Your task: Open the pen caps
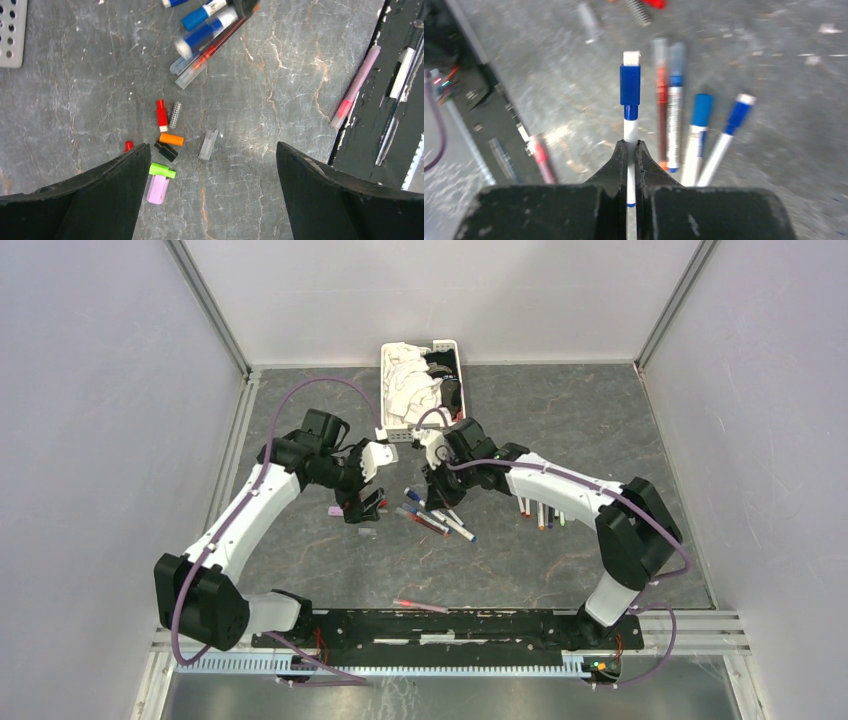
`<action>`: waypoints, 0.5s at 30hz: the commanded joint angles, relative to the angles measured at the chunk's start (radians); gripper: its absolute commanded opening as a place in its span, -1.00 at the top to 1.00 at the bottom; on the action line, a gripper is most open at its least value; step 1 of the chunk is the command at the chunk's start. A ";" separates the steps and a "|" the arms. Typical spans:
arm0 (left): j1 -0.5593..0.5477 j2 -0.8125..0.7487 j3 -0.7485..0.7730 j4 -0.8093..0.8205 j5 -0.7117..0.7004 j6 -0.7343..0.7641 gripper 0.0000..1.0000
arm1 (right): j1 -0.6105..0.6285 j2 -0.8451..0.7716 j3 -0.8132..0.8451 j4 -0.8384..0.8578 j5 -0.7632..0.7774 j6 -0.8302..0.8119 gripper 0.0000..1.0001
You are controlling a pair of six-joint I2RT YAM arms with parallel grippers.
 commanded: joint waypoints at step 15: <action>-0.200 0.023 -0.057 -0.066 0.059 0.162 -0.55 | 0.075 0.054 0.076 0.012 -0.437 0.098 1.00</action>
